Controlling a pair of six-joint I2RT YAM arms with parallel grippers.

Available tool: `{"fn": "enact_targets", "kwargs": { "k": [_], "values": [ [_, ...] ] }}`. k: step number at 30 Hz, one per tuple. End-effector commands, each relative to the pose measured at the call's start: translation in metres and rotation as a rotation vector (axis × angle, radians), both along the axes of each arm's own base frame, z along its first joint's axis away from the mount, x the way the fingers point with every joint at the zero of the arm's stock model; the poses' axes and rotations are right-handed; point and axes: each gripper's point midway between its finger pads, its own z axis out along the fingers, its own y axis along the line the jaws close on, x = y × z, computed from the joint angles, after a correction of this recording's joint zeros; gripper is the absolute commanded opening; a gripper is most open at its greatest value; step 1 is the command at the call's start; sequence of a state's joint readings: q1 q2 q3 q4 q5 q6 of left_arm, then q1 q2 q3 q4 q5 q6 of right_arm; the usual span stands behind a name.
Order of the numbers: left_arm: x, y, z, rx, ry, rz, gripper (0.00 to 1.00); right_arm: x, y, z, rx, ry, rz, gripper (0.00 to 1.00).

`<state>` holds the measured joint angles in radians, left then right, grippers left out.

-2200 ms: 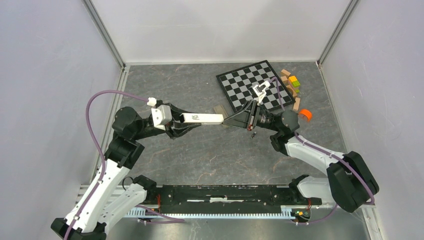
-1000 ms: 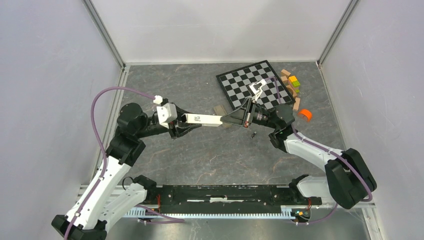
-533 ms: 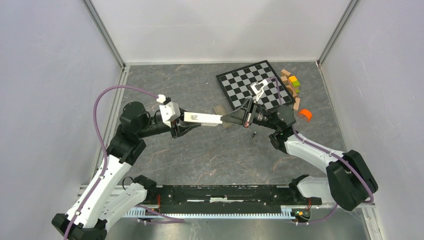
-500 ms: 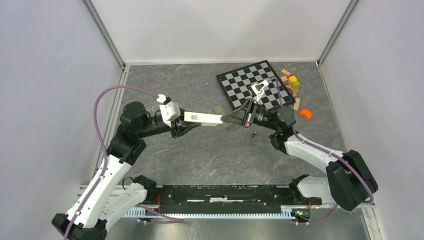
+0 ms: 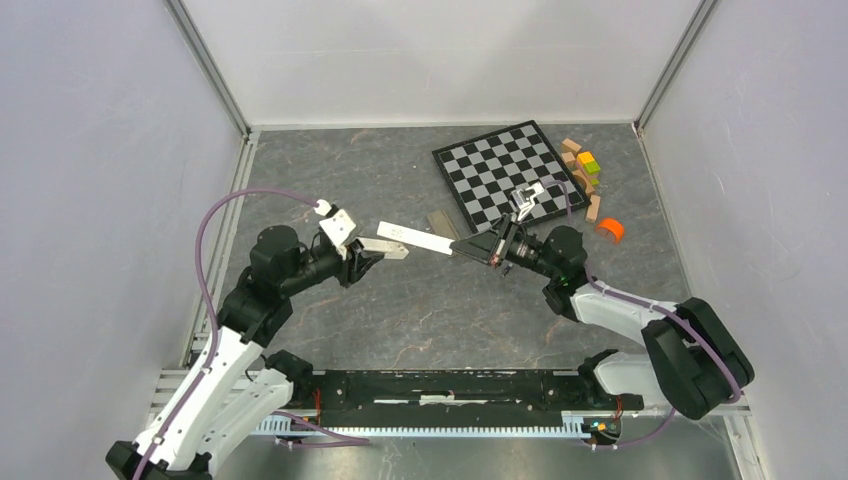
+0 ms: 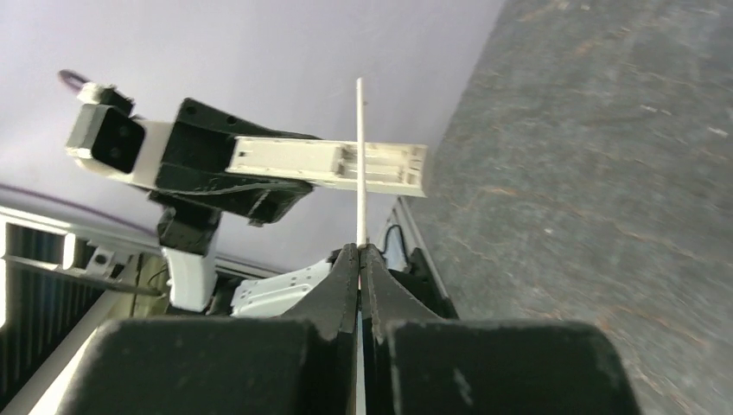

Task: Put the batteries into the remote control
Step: Remove the battery cover from the remote control, then place the battery cover at the center of the board.

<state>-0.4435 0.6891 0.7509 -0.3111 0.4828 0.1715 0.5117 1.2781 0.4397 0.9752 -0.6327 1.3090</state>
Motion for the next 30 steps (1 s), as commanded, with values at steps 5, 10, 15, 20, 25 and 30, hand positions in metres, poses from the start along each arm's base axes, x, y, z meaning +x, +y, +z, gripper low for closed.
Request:
{"fn": "enact_targets", "kwargs": {
  "k": [5,10,15,20,25,30],
  "values": [
    [0.001,0.026,-0.025,-0.015,0.064,0.186,0.02,0.012,-0.013,-0.084,-0.19,0.087,-0.111,0.0],
    [-0.002,0.022,-0.016,-0.026,0.048,0.153,0.02,0.014,-0.02,-0.131,-0.308,0.149,-0.148,0.0],
    [-0.005,0.009,-0.012,-0.046,0.068,0.08,0.02,0.019,-0.027,-0.163,-0.424,0.189,-0.172,0.0],
    [-0.009,-0.003,-0.004,-0.07,0.071,0.006,0.02,0.02,-0.031,-0.181,-0.563,0.186,-0.138,0.44],
    [-0.019,-0.015,0.002,-0.089,0.082,-0.093,0.02,0.028,-0.04,-0.145,-0.608,-0.017,-0.174,0.85],
    [-0.042,-0.029,0.009,-0.098,0.102,-0.266,0.02,0.006,-0.027,-0.07,-0.508,-0.486,-0.063,0.88]
  ]
}}
